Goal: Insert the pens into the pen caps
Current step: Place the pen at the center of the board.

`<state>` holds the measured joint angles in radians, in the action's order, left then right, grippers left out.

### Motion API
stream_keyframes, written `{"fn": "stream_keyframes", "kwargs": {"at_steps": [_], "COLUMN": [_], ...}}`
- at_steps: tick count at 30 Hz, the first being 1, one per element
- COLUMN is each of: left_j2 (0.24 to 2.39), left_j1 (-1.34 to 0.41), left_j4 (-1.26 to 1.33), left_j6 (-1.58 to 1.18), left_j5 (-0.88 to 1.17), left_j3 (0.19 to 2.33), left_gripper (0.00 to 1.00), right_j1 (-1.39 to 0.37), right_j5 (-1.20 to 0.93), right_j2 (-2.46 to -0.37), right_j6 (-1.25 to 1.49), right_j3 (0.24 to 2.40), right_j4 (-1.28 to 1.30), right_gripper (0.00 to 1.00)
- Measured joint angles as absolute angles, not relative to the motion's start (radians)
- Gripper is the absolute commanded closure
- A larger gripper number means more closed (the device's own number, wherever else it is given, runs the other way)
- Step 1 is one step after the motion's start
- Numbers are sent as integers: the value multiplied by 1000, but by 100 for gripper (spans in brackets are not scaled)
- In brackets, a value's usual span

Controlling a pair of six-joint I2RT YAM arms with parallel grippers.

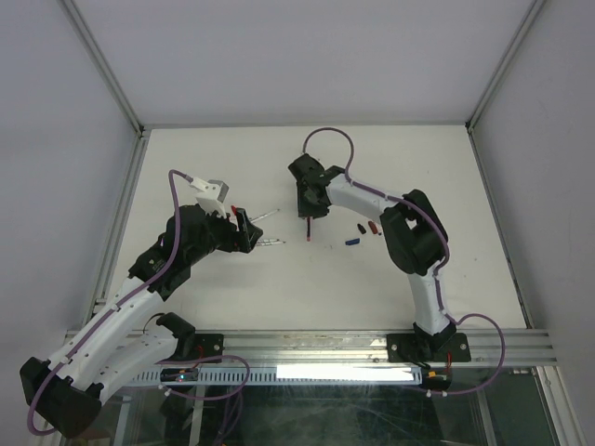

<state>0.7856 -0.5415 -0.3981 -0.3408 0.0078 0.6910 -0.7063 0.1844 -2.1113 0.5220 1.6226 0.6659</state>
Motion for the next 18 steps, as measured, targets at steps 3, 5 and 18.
{"fn": "stream_keyframes", "kwargs": {"at_steps": [3, 5, 18], "left_j2": [786, 786, 792], "left_j1": [-542, -542, -542], "left_j4": [-398, -398, -397], "left_j6": [-341, -341, -341], "left_j5": [5, 2, -3], "left_j3": [691, 691, 691], "left_gripper": [20, 20, 20], "right_j1": [-706, -706, -706], "right_j5": [163, 153, 98], "right_j2": [-2034, -1961, -1703], "right_j6": [493, 476, 305], "right_j3": [1577, 1529, 1271], "right_j4": [626, 593, 483], "right_gripper": [61, 61, 59]}}
